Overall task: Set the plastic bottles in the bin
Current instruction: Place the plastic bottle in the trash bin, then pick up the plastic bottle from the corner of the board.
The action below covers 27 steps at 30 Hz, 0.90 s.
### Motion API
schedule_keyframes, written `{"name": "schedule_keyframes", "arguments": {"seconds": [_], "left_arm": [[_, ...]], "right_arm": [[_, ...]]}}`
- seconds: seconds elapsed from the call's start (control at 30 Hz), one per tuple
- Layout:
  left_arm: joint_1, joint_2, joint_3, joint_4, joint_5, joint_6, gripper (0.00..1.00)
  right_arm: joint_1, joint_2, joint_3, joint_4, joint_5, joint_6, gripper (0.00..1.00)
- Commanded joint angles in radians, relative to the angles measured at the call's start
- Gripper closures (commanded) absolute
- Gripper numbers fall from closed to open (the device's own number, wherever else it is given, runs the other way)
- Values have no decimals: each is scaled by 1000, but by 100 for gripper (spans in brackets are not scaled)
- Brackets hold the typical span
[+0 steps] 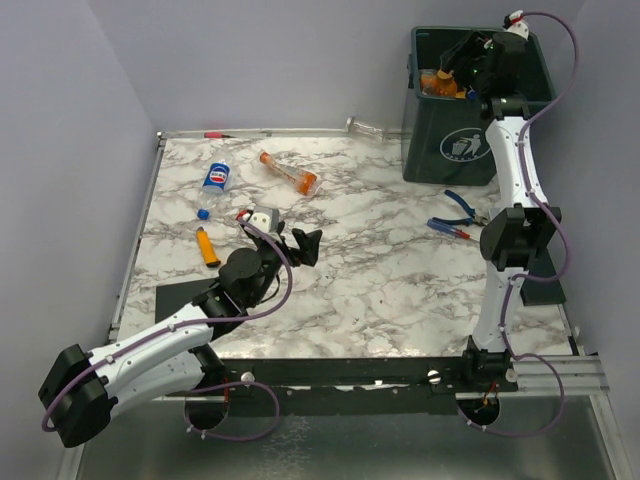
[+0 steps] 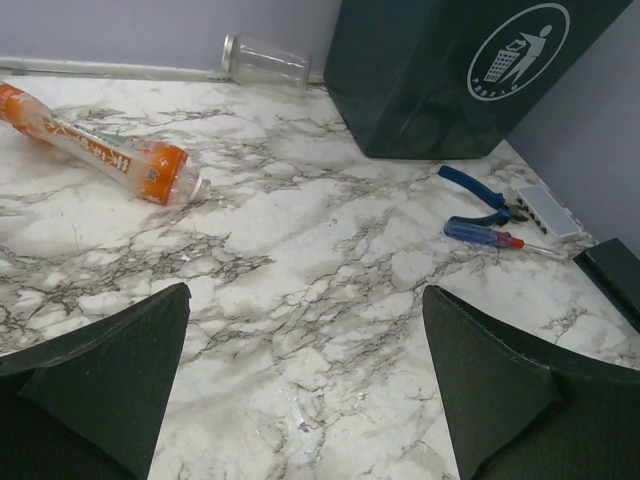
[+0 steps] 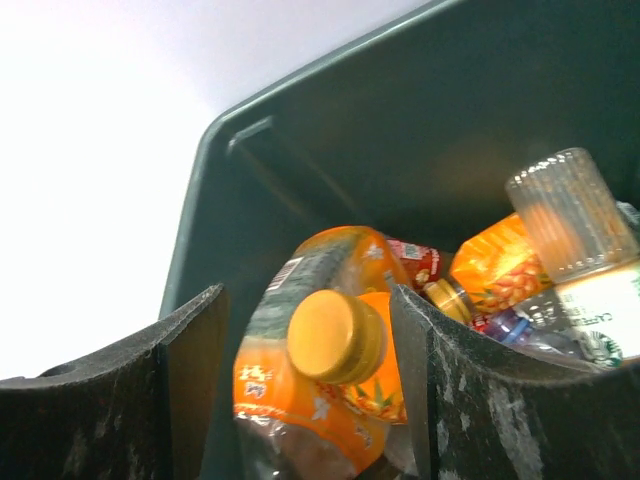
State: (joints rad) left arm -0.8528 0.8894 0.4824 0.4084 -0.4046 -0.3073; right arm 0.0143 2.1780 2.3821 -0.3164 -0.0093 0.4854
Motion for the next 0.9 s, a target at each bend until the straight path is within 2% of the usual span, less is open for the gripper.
{"name": "schedule_keyframes", "arguments": {"seconds": [0.0, 0.13, 0.2, 0.27, 0.33, 0.53, 0.63, 0.73, 0.87], "left_arm": [[-4, -7, 33, -21, -6, 14, 1], [-3, -12, 35, -29, -37, 14, 1], [-3, -14, 42, -45, -73, 13, 1], [-4, -20, 51, -68, -147, 8, 1], [-3, -37, 61, -100, -238, -1, 1], [-5, -76, 90, -181, -444, 12, 1], [-5, -74, 99, -200, -451, 58, 1], [-3, -76, 100, -213, -459, 99, 1], [-1, -21, 165, -306, -508, 131, 1]], "right_arm": [[17, -56, 19, -19, -64, 34, 31], [48, -121, 39, 12, -116, 39, 24], [79, -164, 56, 16, -118, 38, 13], [115, -219, 61, 17, -116, 41, 8], [164, -295, 3, 37, -105, 32, 7], [367, -648, -470, 220, -116, 6, 8], [444, -795, -758, 305, -152, 49, 9], [487, -937, -1036, 391, -168, 97, 10], [496, -1101, -1337, 416, -178, 140, 11]]}}
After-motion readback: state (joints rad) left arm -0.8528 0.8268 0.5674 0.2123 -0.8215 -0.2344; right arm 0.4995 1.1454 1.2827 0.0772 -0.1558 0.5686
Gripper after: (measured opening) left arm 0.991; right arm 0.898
